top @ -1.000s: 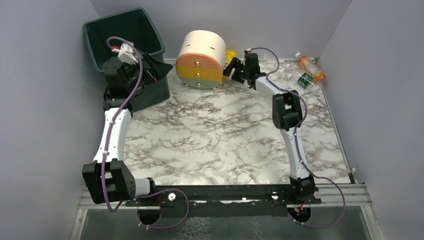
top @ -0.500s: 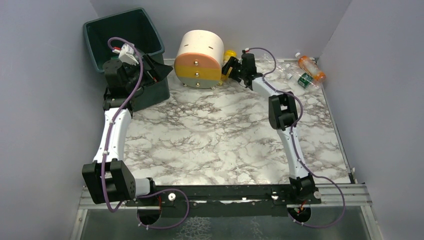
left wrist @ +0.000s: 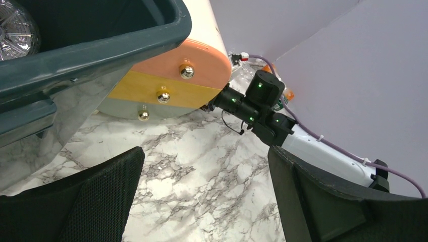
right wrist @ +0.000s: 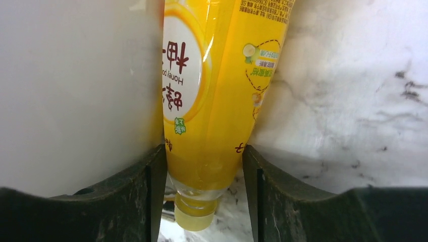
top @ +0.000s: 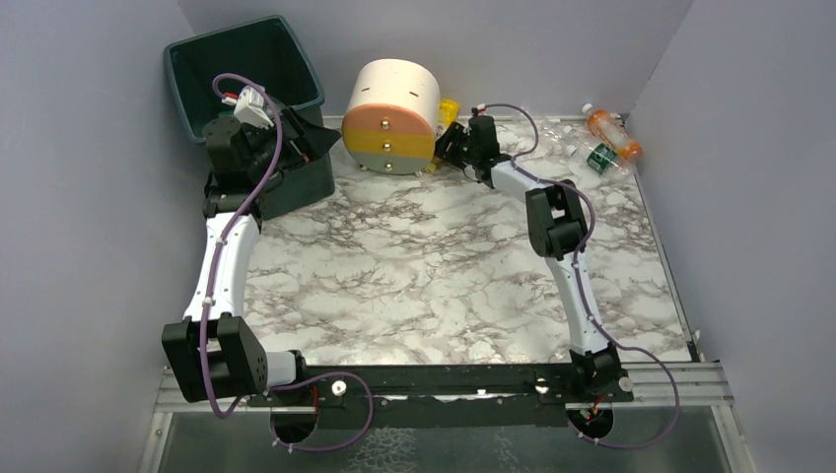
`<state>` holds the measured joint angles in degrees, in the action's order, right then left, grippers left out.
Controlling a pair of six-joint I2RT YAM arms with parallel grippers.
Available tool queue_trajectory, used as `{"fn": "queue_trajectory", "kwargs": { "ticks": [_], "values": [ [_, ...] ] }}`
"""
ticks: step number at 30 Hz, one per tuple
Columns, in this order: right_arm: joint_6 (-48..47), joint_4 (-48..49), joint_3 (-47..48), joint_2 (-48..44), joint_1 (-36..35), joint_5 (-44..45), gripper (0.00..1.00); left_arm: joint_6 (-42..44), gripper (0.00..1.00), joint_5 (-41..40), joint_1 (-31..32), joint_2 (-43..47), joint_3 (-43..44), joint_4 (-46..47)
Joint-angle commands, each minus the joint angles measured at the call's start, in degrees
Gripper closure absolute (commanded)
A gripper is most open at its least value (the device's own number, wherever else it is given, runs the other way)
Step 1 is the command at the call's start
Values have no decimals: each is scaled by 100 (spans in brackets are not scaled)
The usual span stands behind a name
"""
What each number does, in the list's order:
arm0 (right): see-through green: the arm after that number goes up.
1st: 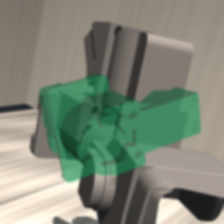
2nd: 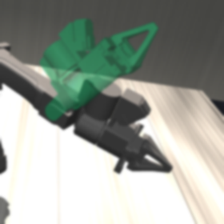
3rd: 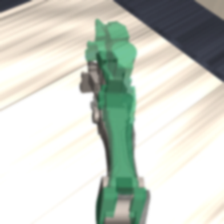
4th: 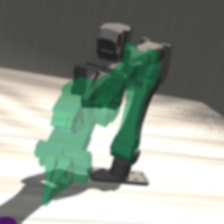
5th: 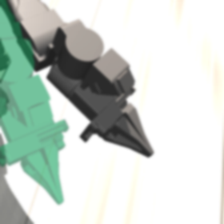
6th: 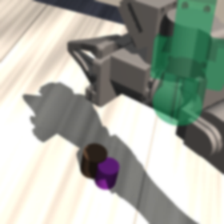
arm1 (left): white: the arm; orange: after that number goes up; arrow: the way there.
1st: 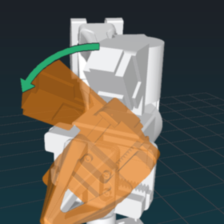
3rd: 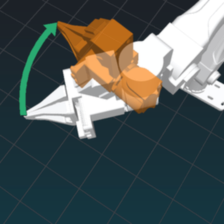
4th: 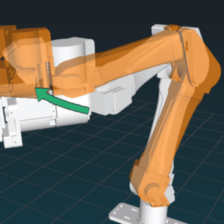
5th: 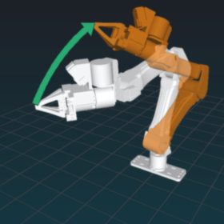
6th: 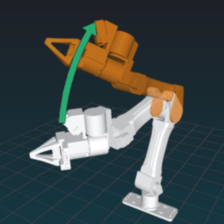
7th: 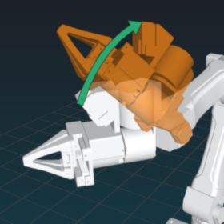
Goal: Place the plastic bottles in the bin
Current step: Pick up the plastic bottle at the center of the board.
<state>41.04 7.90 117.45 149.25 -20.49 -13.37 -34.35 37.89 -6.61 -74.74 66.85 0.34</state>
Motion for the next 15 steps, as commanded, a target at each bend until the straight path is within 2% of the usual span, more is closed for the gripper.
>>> {"fn": "queue_trajectory", "kwargs": {
  "ticks": [1, 15],
  "values": [
    [-236, -600, -679, -224, -101, 162, 50, 76, 1, -36, 20, 185, 93, 49],
    [-633, 35, -3218, -2099, -102, -3, 55, 69, 1, 30, 203, 394, -186, 61]
  ]
}}
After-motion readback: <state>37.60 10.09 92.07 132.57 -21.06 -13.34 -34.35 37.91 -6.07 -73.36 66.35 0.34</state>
